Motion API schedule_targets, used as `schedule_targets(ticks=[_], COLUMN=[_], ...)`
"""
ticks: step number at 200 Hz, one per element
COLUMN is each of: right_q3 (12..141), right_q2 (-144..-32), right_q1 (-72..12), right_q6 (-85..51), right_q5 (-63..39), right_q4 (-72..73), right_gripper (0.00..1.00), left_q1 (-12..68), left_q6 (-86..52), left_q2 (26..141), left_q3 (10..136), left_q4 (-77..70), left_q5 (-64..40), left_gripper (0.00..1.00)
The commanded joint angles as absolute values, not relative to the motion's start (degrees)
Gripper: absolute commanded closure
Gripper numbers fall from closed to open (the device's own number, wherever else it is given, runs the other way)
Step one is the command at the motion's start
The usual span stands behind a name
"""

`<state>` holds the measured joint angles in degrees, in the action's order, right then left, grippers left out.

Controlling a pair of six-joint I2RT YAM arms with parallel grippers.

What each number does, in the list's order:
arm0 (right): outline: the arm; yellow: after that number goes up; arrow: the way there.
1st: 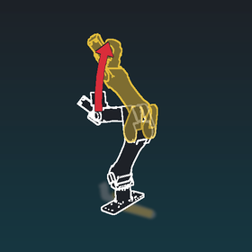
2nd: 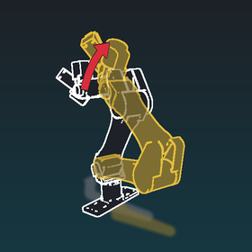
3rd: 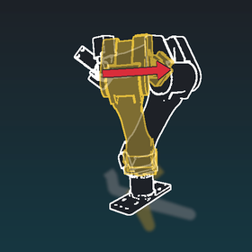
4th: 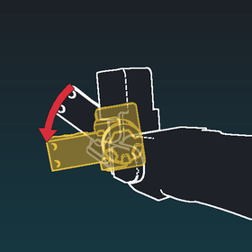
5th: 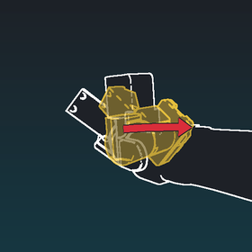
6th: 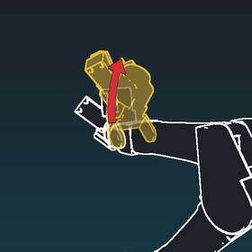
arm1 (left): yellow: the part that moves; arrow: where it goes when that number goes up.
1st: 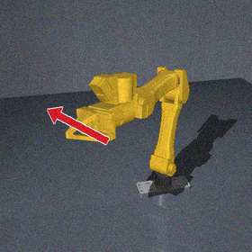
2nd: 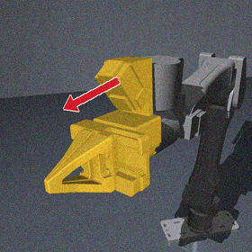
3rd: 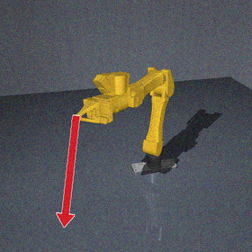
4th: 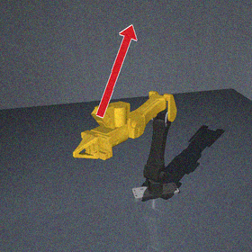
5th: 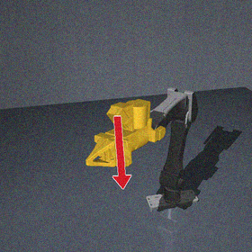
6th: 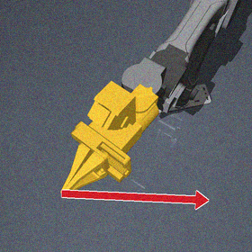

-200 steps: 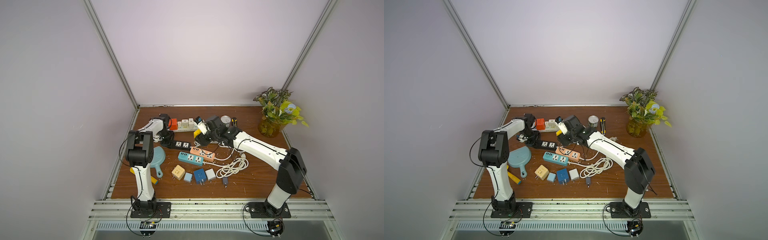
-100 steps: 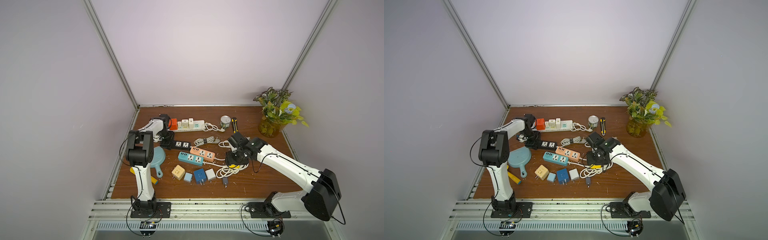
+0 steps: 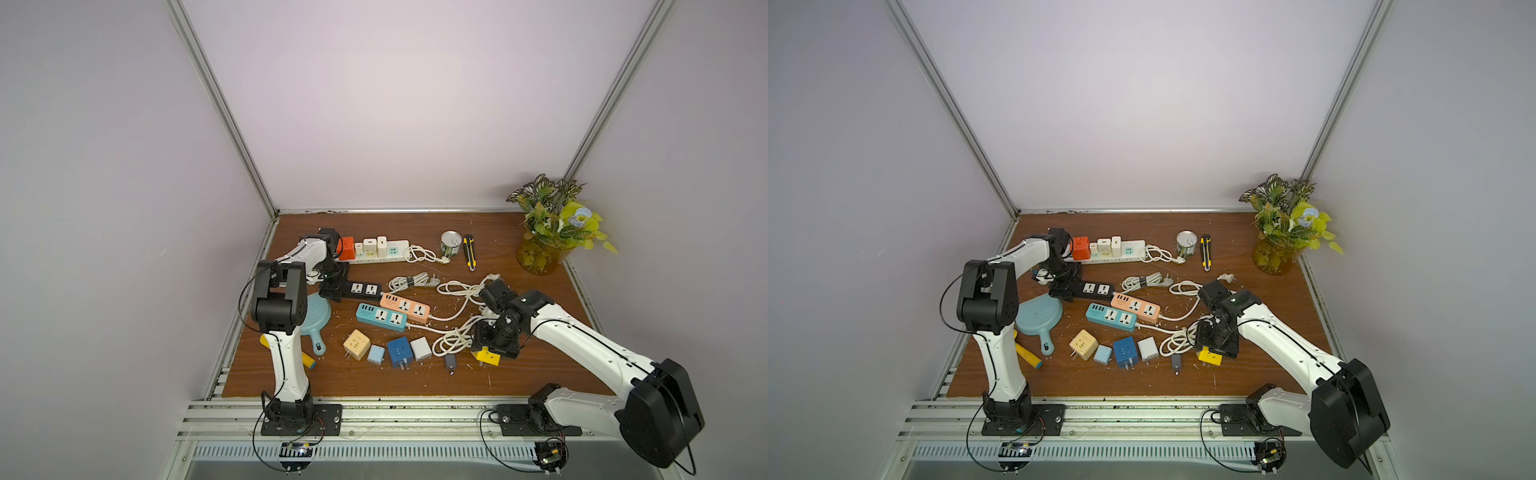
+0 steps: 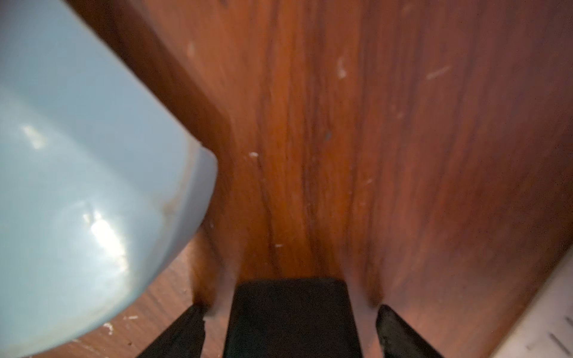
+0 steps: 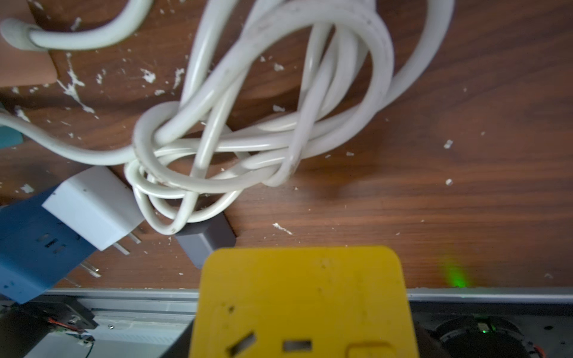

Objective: Pull the plug off the socket
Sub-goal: Place the plug at the center of the board.

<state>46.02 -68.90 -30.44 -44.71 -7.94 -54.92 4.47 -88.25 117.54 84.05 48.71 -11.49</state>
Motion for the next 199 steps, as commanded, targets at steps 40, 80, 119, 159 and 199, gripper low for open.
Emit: schedule_targets(ticks=[40,80,119,159,199], right_q3=[41.1,40.9,41.7,40.8,41.9], right_q2=[-68.7,-73.1,-76.8,-78.0,-76.5], right_q1=[-27.4,-26.4,-26.0,-25.5,-25.3], right_q6=[-49.6,-50.3,-50.9,-51.6,-52.9], right_q5=[-12.0,-13.3,-13.8,-14.8,-13.9], right_q4=[-53.5,-50.9,-51.6,-50.8,-51.7], right_gripper=[0.96,0.9,0.67,0.49,0.23], left_q1=[5.4,5.6,5.7,5.7,5.3], left_q6=[-87.7,-88.1,-88.8,-89.2,-89.8], left_q2=[116.7,114.6,110.1,108.0,107.8], left_q3=[81.3,81.0,80.3,80.7,82.9], left_q4=[49.7,49.7,49.7,49.9,51.1], left_q5=[-9.6,-10.3,-9.8,-10.2,-10.0], left_gripper=[0.1,0.08,0.03,0.01,0.0])
